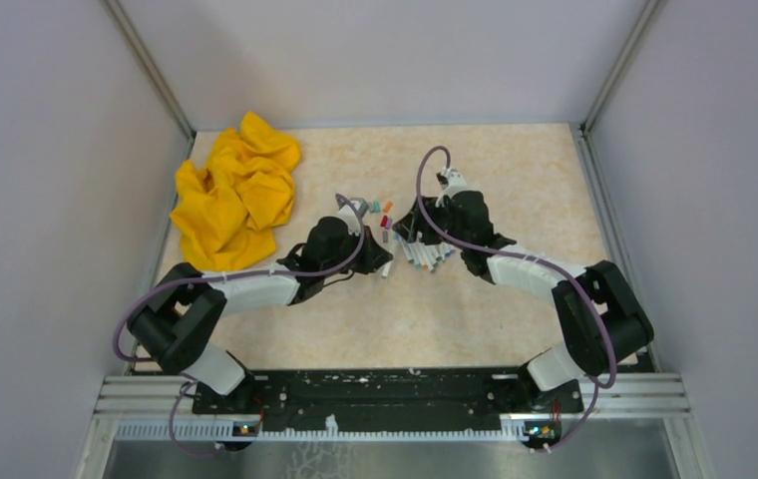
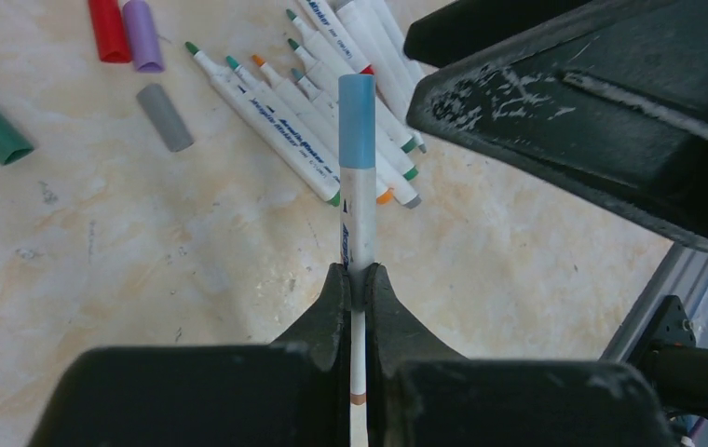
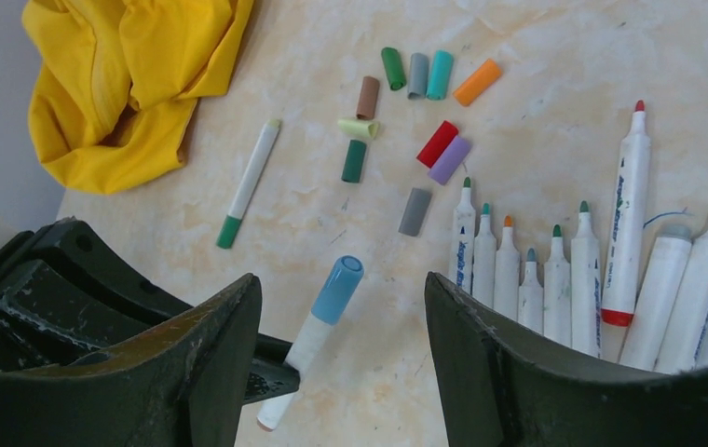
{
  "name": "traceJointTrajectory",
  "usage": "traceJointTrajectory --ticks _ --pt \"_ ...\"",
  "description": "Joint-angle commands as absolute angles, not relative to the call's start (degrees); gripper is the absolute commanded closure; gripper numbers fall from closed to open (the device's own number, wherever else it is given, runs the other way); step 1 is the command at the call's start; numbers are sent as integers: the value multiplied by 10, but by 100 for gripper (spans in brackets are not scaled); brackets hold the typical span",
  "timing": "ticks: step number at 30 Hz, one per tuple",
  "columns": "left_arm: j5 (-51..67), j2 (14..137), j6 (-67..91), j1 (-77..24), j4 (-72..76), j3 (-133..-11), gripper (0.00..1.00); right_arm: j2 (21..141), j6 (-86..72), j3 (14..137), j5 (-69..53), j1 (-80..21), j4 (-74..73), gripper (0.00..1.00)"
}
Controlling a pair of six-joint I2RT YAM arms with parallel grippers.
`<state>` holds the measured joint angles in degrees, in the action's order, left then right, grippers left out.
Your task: Open the pen caps
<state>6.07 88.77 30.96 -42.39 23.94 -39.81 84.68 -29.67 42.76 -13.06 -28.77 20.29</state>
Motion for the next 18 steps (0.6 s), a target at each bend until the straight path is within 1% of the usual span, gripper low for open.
traceJointTrajectory --ticks 1,10,12,15,18 --pt "97 875 302 -428 321 -387 100 826 -328 415 -166 -293 283 36" --pt "109 871 318 -431 369 -373 100 836 -345 406 -173 -293 309 37" --pt "110 873 319 -431 373 -370 100 839 -348 405 -173 -293 313 40" --pt "107 869 324 -432 386 -359 100 842 -351 405 -174 -292 316 49" --pt "105 862 328 -432 399 -351 100 848 -354 406 -179 -293 321 55"
